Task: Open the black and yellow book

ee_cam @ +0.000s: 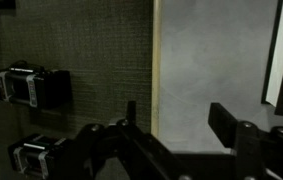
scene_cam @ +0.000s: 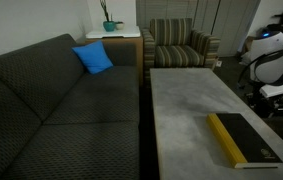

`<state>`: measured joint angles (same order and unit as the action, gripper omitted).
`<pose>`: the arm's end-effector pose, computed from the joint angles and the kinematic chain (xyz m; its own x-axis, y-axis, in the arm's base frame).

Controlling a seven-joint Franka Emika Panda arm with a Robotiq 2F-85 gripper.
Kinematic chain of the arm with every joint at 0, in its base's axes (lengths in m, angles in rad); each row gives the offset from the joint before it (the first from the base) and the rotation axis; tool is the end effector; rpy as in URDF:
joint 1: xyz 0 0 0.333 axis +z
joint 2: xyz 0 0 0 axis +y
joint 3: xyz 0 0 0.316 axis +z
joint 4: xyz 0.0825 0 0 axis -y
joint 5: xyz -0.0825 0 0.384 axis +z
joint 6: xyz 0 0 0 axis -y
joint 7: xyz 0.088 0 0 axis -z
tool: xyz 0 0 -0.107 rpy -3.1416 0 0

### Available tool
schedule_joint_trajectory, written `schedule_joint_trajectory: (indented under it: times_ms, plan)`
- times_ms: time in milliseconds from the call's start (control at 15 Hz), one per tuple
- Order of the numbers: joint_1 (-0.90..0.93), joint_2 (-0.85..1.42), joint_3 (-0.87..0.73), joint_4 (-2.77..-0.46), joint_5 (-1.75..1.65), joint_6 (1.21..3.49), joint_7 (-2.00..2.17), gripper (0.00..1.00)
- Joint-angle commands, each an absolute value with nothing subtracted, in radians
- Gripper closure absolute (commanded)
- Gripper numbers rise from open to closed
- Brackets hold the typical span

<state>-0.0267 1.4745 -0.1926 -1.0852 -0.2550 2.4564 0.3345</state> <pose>0.6752 -0.1148 -0.1004 0.9816 -0.1876 -0.0366 -0.1630 -0.9216 0.3524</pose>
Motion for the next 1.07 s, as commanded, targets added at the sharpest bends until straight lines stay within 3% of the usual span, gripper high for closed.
schedule_joint_trajectory:
  times_ms: [0, 333, 467, 1000]
  plan:
    - [-0.064, 1.474, -0.163, -1.086, -0.182, 2.402, 0.321, 0.54]
    - [-0.095, 1.476, -0.117, -1.084, -0.081, 2.328, 0.260, 0.90]
    - [-0.109, 1.476, -0.088, -1.081, -0.050, 2.302, 0.209, 1.00]
    - [-0.174, 1.477, 0.016, -1.098, 0.044, 2.183, 0.008, 1.00]
